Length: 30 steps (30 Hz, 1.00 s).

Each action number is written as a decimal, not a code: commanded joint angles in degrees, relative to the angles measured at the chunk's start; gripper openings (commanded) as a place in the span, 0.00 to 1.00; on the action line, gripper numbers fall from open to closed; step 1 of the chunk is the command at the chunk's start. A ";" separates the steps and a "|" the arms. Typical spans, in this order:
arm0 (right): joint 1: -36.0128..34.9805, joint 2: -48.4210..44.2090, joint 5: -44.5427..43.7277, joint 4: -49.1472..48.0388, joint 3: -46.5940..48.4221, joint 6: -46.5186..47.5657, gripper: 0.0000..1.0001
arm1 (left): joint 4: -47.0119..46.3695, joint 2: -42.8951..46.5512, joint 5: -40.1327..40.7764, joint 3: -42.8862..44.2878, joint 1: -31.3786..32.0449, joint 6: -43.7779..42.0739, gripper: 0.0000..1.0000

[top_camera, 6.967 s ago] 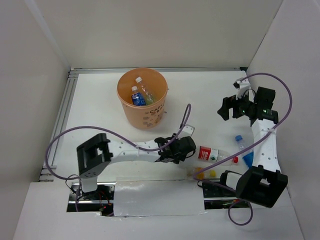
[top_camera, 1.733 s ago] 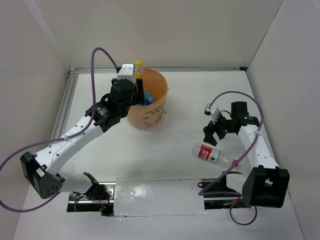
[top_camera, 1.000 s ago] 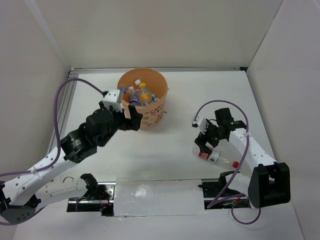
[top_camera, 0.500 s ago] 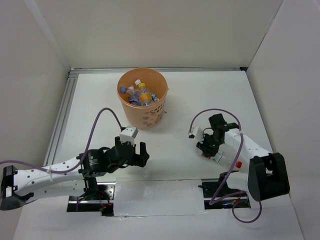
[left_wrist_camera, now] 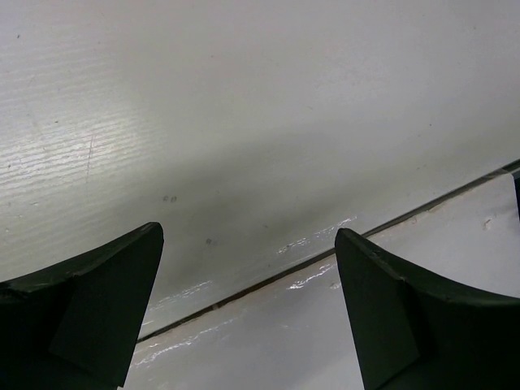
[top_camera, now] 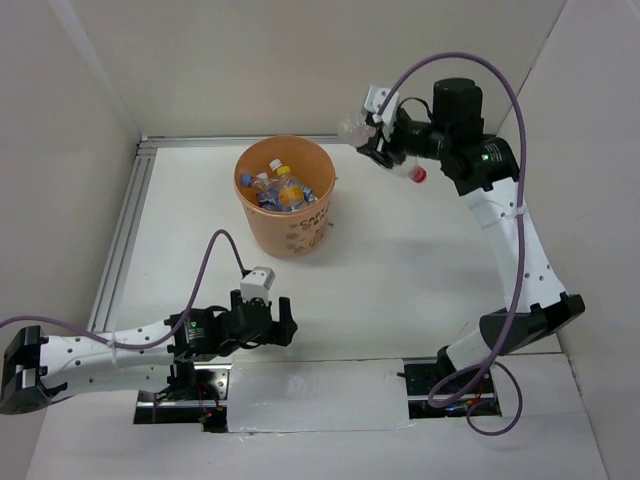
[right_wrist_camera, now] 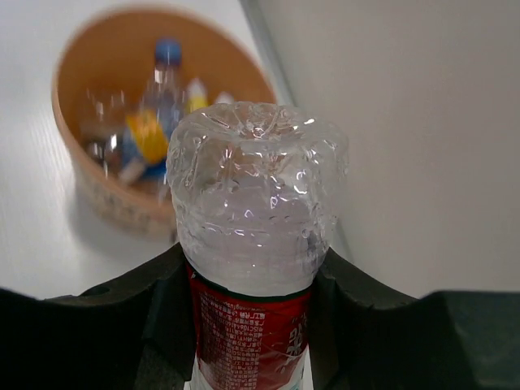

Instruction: Put the plastic bottles in the bin

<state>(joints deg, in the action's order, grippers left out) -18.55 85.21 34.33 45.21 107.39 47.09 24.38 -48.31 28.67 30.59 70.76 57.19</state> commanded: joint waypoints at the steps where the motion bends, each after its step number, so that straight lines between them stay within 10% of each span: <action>1: -3.77 6.10 6.09 -10.21 8.26 -7.44 0.14 | -3.29 1.82 0.07 -0.53 0.78 2.49 1.00; 18: -15.73 21.39 6.02 -34.31 11.34 -24.50 0.22 | -5.92 -0.38 0.07 -0.53 0.78 0.12 1.00; 19: -15.73 22.27 5.49 -33.70 12.04 -24.50 0.27 | -6.53 -0.38 0.07 -0.53 0.78 0.12 1.00; 23: -15.21 25.35 0.32 -28.61 13.89 -24.50 1.00 | -6.54 -1.52 0.07 0.69 0.78 -0.41 1.00; 30: -8.02 20.98 -3.74 -19.90 16.72 -28.71 1.00 | -4.87 -2.66 1.31 3.33 0.78 0.20 1.00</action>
<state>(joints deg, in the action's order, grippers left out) -31.44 111.00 33.78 22.83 120.64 21.85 20.60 -50.54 28.32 30.59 71.20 58.24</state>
